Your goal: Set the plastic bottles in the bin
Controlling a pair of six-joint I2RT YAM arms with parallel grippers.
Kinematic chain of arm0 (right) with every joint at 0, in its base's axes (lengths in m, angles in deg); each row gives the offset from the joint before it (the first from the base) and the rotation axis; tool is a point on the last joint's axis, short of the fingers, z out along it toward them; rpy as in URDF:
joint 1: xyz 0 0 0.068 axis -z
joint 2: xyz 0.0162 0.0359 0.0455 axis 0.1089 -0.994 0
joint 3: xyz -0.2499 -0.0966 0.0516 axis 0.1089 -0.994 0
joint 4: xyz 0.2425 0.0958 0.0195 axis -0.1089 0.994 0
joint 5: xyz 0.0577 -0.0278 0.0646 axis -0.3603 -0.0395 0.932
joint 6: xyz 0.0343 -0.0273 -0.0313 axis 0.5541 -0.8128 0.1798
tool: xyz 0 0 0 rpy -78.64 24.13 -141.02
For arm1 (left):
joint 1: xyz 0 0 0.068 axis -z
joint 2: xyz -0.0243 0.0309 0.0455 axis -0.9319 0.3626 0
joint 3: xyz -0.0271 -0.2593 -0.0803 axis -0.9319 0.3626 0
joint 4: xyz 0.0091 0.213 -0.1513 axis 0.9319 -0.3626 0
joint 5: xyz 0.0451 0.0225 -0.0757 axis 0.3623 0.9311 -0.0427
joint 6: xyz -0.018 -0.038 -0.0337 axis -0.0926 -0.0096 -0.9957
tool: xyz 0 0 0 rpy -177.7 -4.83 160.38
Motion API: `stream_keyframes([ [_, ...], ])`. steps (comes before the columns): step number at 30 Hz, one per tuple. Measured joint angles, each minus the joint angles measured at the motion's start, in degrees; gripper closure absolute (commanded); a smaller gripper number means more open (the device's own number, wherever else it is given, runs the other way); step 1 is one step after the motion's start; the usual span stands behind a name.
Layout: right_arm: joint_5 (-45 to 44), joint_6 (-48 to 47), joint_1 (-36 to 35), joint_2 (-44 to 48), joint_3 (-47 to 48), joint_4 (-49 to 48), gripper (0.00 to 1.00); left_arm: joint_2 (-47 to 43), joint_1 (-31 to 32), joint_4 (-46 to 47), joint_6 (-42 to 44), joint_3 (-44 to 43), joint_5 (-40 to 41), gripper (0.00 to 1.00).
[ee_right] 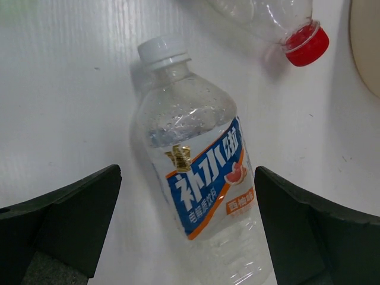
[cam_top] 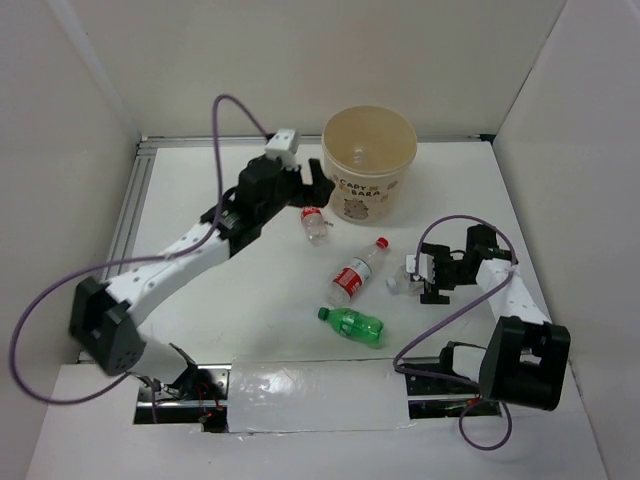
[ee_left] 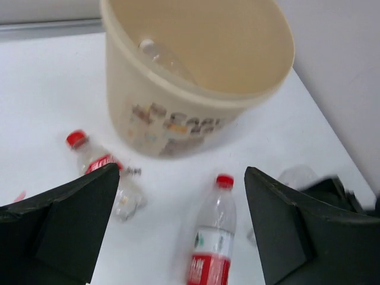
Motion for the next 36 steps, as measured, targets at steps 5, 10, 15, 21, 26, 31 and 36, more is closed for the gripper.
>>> stream_keyframes([
  [5, -4.8, -0.9, -4.1, -7.3, 0.0, -7.0, 0.00, -17.5, 0.3, 1.2, -5.3, 22.6, 1.9, 0.01],
  [10, -8.4, -0.9, -6.8, -12.0, 0.8, -10.9, 0.17, -19.5, 0.5, -2.2, -11.0, 34.0, 3.9, 0.01],
  [15, -9.3, -1.0, -6.9, -12.6, 3.2, -7.6, 0.59, -19.5, 0.8, -4.2, -13.7, 35.5, 4.3, 0.01],
  [21, -1.1, 4.8, -3.9, -5.6, 16.5, 3.8, 0.67, -13.8, 0.3, -4.1, -14.7, 27.8, 4.3, 0.01],
  [26, 10.4, 25.5, -3.9, -2.3, 34.0, -3.8, 0.64, -6.0, -0.9, -3.8, -16.9, 21.1, 2.7, 0.01],
  [31, 16.2, 49.9, -7.2, -4.3, 44.8, -21.0, 0.63, -4.3, -1.1, -3.8, -17.7, 20.9, 1.8, 0.01],
  [36, 17.8, 61.5, -13.5, -16.9, 58.7, -31.6, 0.56, -3.0, -1.1, -3.0, -18.6, 20.5, 1.5, 0.01],
])
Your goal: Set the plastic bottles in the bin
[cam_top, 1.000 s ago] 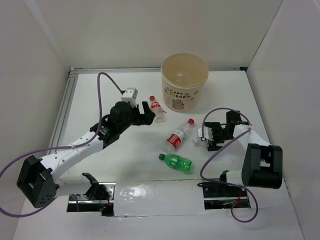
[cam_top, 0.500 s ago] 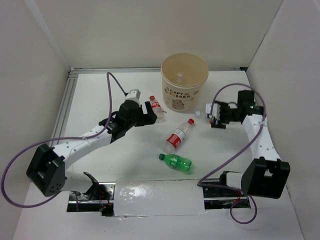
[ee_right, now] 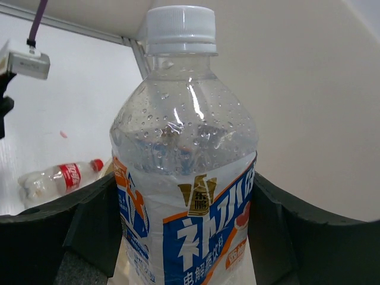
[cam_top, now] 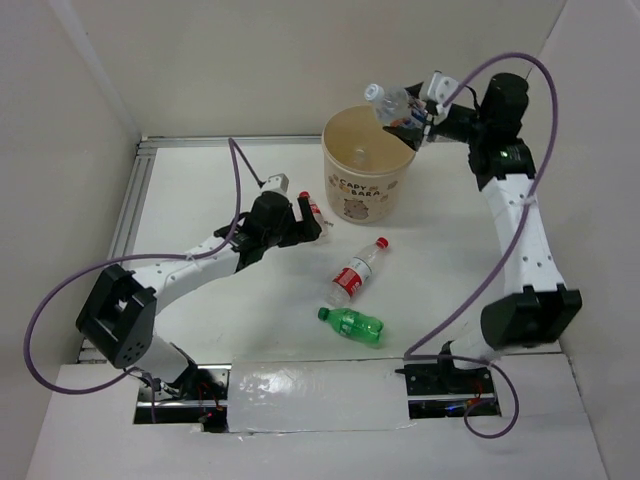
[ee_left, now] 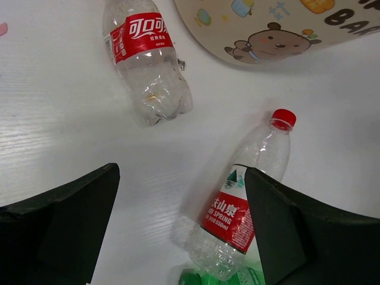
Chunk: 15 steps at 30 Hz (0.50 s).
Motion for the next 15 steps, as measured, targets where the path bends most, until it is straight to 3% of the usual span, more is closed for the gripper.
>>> stream_keyframes([
  [1, 0.0, 1.3, -0.9, -2.6, 1.5, -1.2, 0.55, 1.0, 0.0, 0.0, 0.0, -0.5, 0.0, 0.01],
  [4, -0.1, 4.3, -3.5, -10.8, 6.4, -2.4, 0.33, 5.0, 0.0, 0.2, 0.0, -3.2, 0.1, 0.01],
  [7, -0.2, 7.5, -4.6, -18.1, 10.1, -2.0, 0.02, 9.0, -0.2, 0.2, 0.0, -6.0, 0.6, 0.01],
  [9, -0.3, 9.7, -4.7, -21.7, 10.7, -1.3, 0.00, 11.5, -0.2, 0.2, 0.0, -7.9, 1.1, 0.01],
  [15, 0.0, 13.2, -3.3, -19.5, 8.6, -1.3, 0.00, 17.3, -0.3, 0.2, 0.3, -13.3, 2.8, 0.01],
])
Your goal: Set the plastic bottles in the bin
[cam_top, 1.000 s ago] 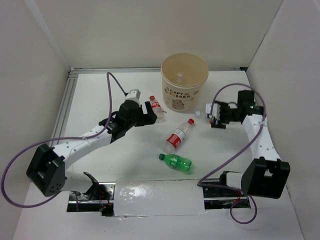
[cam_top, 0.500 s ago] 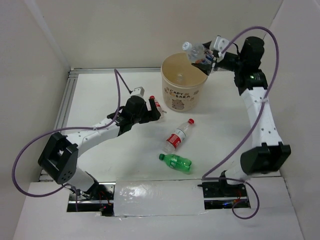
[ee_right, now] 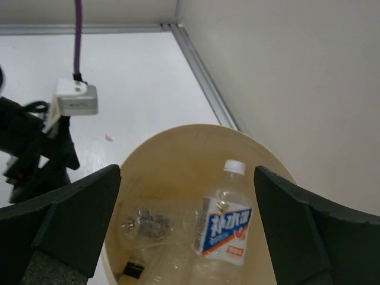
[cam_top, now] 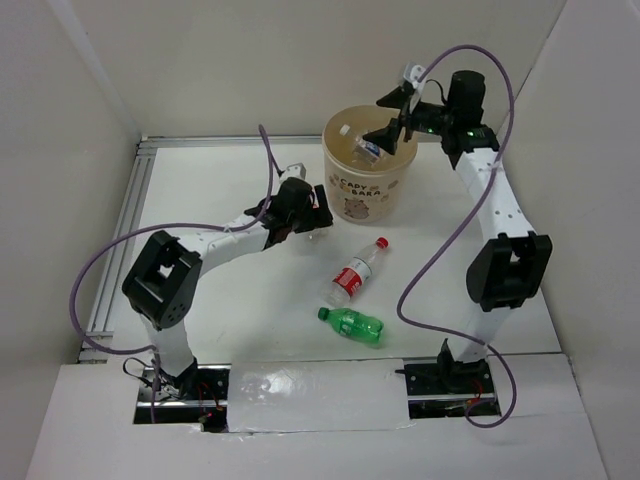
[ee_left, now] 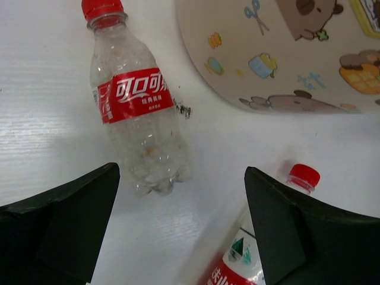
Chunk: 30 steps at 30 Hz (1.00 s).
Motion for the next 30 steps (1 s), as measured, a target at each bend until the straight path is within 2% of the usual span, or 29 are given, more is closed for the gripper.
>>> stream_keyframes([
  [9, 5.2, 1.1, 11.8, 23.0, -19.2, 0.7, 0.00, 12.2, 0.0, -3.4, 2.7, -12.2, 6.2, 0.01],
  [13, 8.3, 0.4, 16.4, 29.3, -25.4, 2.6, 0.00, 14.7, 0.0, -6.7, 2.9, -12.7, 8.9, 0.08],
  [16, 10.1, -1.8, 19.8, 30.9, -29.9, 6.2, 0.00, 16.1, 0.0, -9.0, 2.8, -12.7, 10.4, 0.26],
  [17, 10.4, -3.0, 20.8, 31.0, -31.3, 8.0, 0.00, 16.5, 0.0, -9.4, 2.8, -12.7, 10.6, 0.49],
  [19, 10.7, -5.2, 22.3, 31.0, -33.6, 11.2, 0.01, 16.2, 0.0, -8.2, 2.5, -12.3, 11.0, 0.69],
  [21, 11.0, -7.9, 23.3, 31.0, -35.1, 14.9, 0.03, 15.2, 0.0, -7.6, 2.8, -10.9, 11.2, 0.82],
  [22, 11.1, -9.6, 23.8, 31.0, -35.6, 16.9, 0.04, 14.5, 0.0, -7.3, 2.8, -9.6, 11.5, 0.94],
  [24, 11.4, -13.6, 24.3, 31.1, -36.2, 21.0, 0.09, 12.4, 0.0, -7.2, 2.8, -7.0, 11.6, 1.00],
  [26, 11.5, -17.6, 24.5, 31.3, -36.6, 24.5, 0.19, 8.8, 0.3, -8.0, 2.8, -2.7, 11.6, 1.00],
  [28, 11.5, -22.8, 24.7, 31.6, -37.2, 28.4, 0.60, 5.8, 0.5, -8.5, 3.0, 2.1, 11.9, 1.00],
  [30, 11.4, -28.2, 24.8, 32.3, -38.7, 33.1, 0.91, -5.0, 2.1, -8.2, 4.6, 7.4, 12.0, 1.00],
])
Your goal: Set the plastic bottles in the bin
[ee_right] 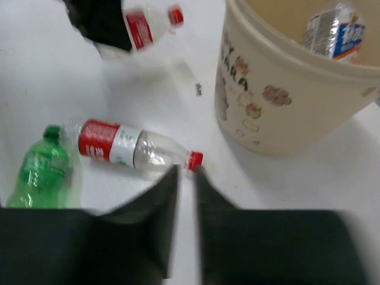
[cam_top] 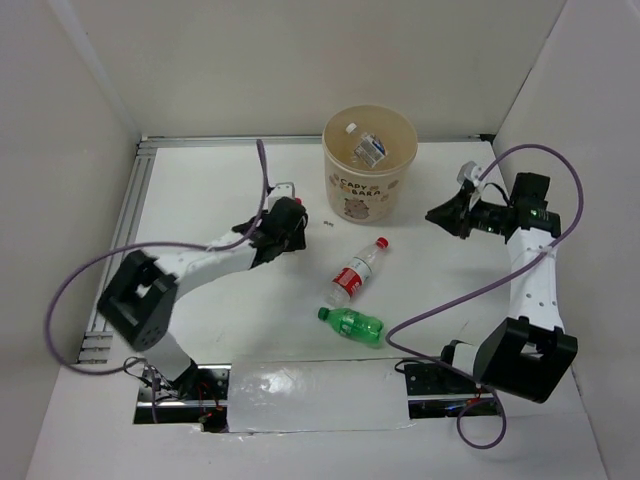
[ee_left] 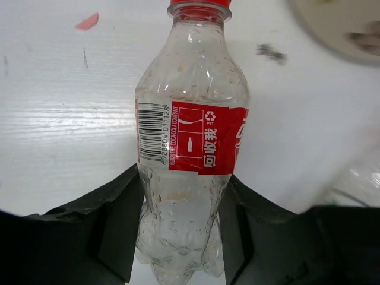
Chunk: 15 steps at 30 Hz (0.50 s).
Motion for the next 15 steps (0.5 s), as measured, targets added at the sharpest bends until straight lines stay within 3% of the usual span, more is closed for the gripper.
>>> stream_keyframes([
  [2, -0.4, -3.6, 0.0, 0.8, -2.2, 3.0, 0.90, -8.5, 1.7, 0.1, 1.6, 2.4, -0.5, 1.00],
  [3, -0.9, -5.5, 0.1, 1.3, -4.2, 3.9, 0.82, -12.6, 2.5, 0.9, 3.0, 2.5, -0.6, 1.00],
  [4, -1.4, -7.1, 0.1, 1.7, -6.4, 4.8, 0.45, -16.5, 3.4, 2.9, 4.2, 2.2, -0.9, 1.00],
  [5, -2.1, -8.3, 0.1, 2.0, -8.6, 5.6, 0.20, -19.6, 4.1, 5.0, 5.0, 1.1, -1.3, 1.00],
  [6, -2.9, -9.4, -0.1, 2.0, -10.5, 6.3, 0.01, -21.6, 4.4, 7.1, 5.9, -0.7, -1.8, 1.00],
  [9, -5.0, -13.2, -0.9, 1.5, -14.6, 9.1, 0.00, -20.3, 4.3, 13.5, 8.4, -8.6, -2.9, 1.00],
  [12, -5.7, -17.3, -2.2, 1.1, -15.6, 12.6, 0.00, -12.3, 4.0, 16.4, 10.0, -19.6, -4.5, 0.95],
  [14, -6.1, -19.1, -3.2, 1.2, -15.7, 13.4, 0.00, -4.8, 4.0, 16.8, 10.6, -27.5, -5.9, 0.89],
  [15, -6.4, -19.6, -3.7, 1.4, -15.8, 13.4, 0.05, -0.4, 4.0, 16.7, 10.9, -31.9, -6.6, 0.78],
])
